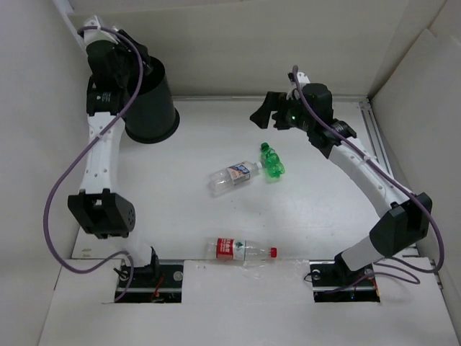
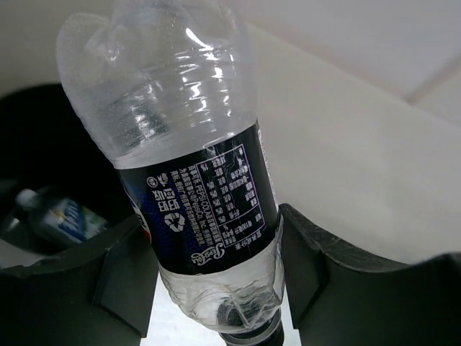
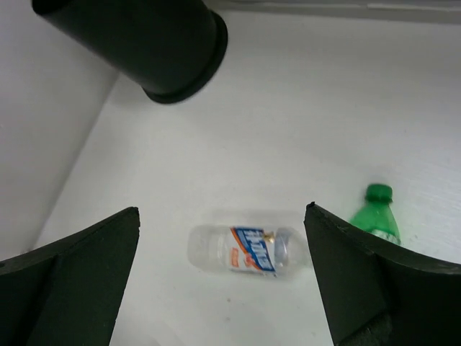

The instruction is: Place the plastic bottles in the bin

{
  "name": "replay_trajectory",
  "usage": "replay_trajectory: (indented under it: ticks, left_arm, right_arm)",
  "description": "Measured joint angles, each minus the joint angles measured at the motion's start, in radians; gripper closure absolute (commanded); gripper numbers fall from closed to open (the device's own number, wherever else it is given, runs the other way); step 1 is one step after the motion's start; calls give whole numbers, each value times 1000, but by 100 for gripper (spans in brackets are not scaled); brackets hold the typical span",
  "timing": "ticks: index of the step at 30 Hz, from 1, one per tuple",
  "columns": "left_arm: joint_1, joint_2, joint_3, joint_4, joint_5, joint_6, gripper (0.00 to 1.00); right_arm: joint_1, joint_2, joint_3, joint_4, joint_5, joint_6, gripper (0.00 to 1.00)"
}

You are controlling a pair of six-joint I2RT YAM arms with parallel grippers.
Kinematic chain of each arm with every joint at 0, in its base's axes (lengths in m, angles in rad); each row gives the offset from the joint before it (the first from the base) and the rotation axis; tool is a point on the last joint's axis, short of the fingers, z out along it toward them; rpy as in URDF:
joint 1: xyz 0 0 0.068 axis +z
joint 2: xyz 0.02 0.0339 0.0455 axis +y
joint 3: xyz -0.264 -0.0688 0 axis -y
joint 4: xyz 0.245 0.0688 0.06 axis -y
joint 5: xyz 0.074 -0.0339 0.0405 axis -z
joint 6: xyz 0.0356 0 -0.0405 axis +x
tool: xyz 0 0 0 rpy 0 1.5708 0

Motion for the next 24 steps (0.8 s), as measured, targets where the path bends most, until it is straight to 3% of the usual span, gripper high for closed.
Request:
replay_trajectory:
  ticks: [6, 8, 11, 12, 14, 15, 24]
  left_arm:
    - [127, 317, 363, -71, -117, -83, 100]
    - [153, 412, 460, -93, -156, -100, 95]
    - [164, 515, 555, -125, -196, -107, 64]
    - [163, 537, 570, -129, -201, -107, 38]
    - [159, 566, 574, -141, -209, -104, 7]
    - [159, 577, 574, -148, -211, -105, 0]
    - [149, 597, 585, -163, -179, -111, 0]
  right_arm:
    - [36, -118, -189, -36, 26, -103, 0]
    - [44, -129, -220, -42, 25, -116, 0]
    - [53, -132, -257, -49, 27, -142, 0]
    - [58, -132, -259, -60, 31, -150, 0]
    - [66, -132, -262, -68, 48, -171, 0]
    - [71, -132, -263, -68, 61, -181, 0]
    - [99, -86, -241, -163, 250, -263, 0]
